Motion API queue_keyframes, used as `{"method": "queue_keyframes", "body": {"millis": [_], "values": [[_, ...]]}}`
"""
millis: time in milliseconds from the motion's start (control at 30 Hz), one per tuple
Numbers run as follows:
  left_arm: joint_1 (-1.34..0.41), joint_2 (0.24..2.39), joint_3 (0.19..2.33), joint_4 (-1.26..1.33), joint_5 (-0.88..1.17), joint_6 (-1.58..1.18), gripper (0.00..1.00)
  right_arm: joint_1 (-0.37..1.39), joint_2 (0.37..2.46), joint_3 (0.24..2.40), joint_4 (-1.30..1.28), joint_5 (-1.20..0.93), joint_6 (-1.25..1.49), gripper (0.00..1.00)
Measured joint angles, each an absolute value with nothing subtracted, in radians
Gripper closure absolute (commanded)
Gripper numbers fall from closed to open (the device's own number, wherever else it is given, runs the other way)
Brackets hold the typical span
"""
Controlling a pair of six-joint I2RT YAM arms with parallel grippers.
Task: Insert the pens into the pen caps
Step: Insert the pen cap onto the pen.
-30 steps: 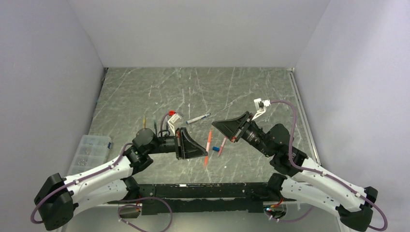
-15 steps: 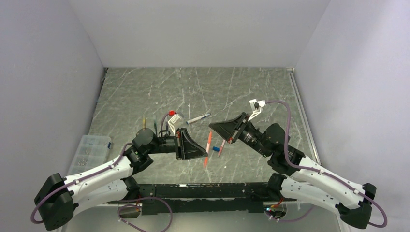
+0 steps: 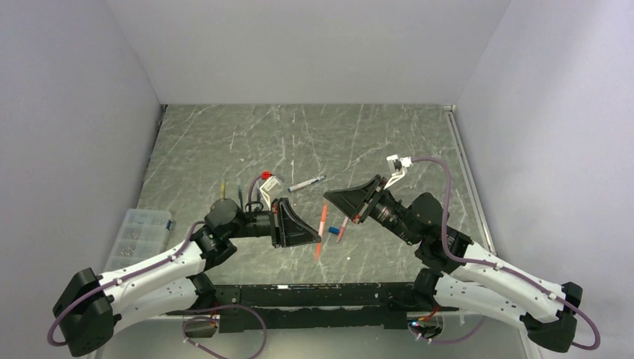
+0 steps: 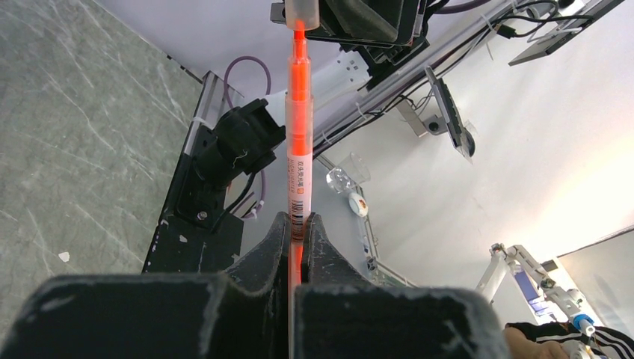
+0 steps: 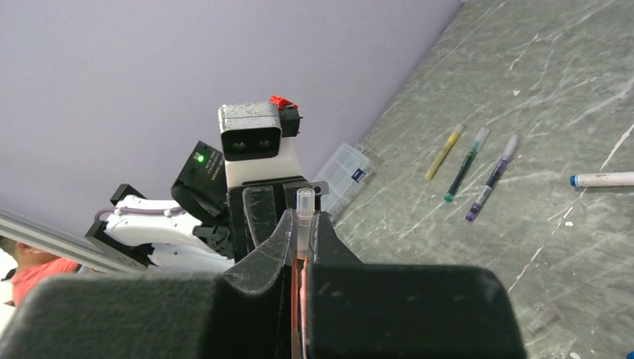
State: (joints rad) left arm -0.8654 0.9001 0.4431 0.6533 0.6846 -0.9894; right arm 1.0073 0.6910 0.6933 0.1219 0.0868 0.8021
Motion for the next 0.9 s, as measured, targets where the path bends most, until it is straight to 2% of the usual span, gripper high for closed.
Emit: {"method": "queue_keyframes", "body": {"millis": [900], "values": [[-0.865, 0.887, 0.443, 0.639, 0.69, -0.989, 1.0, 1.064, 0.681, 0.675, 0.129, 0.151, 0.791, 1.0]]}}
